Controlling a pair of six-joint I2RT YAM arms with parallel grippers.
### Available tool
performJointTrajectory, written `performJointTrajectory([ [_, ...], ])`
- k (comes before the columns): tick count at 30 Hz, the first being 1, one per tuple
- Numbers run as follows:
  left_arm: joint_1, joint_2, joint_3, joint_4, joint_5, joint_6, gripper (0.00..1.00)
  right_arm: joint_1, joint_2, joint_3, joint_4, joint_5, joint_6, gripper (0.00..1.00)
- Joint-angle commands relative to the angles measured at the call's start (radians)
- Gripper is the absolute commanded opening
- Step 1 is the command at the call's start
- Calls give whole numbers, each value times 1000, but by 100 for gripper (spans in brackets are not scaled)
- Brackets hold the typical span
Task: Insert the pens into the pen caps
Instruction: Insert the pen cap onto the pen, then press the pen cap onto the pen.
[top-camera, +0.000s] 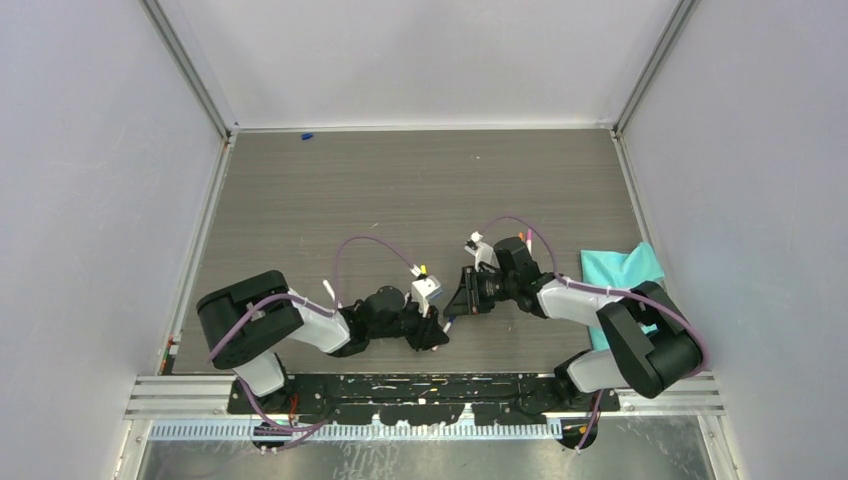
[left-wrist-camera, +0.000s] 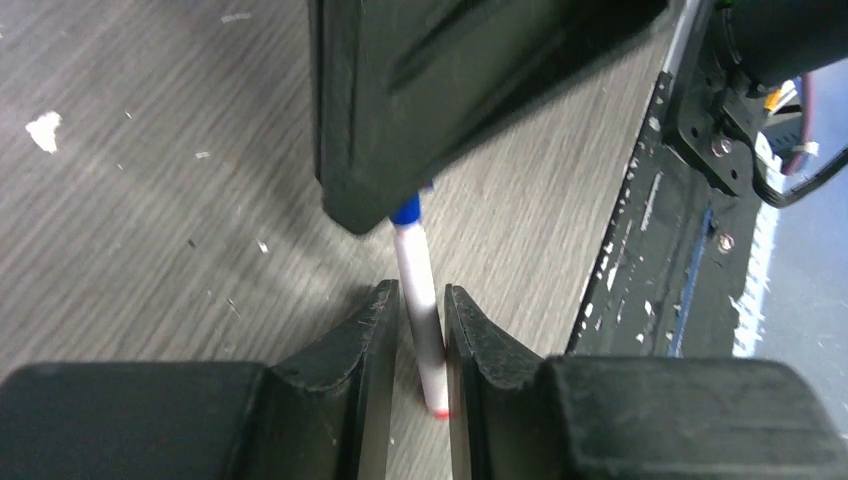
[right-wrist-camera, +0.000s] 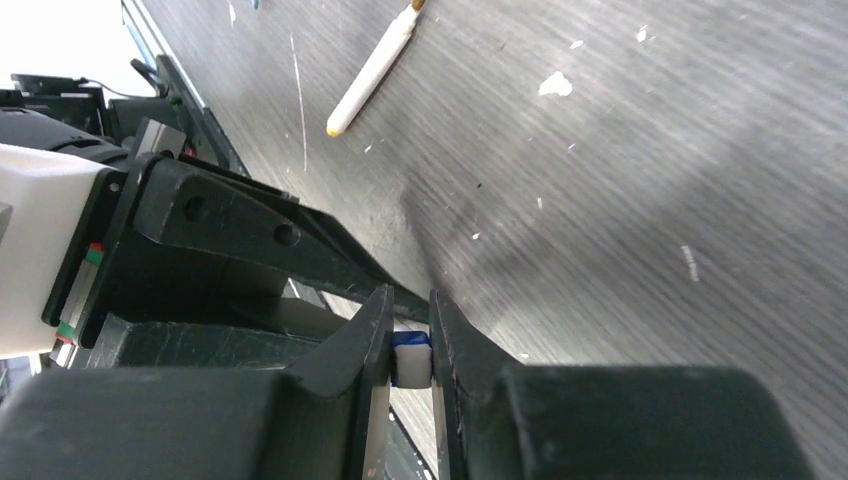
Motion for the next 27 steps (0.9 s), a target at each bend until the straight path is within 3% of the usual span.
performJointTrajectory([
  [1, -16, 15, 34, -109, -164, 69, 24, 32, -24, -14, -23, -61, 10, 1],
  [7, -38, -12, 20, -143, -203, 59, 17, 31, -28, -15, -21, -55, 18, 1],
  [12, -54, -24, 15, -130, -193, 70, 1, 30, -24, -14, -17, -64, 39, 1],
  [19, -56, -62, -3, -30, -201, 46, 0, 31, -59, -28, 1, -75, 121, 1],
  [27, -49, -145, 20, -23, -247, -5, 0, 31, -123, -20, -20, -102, 149, 1],
])
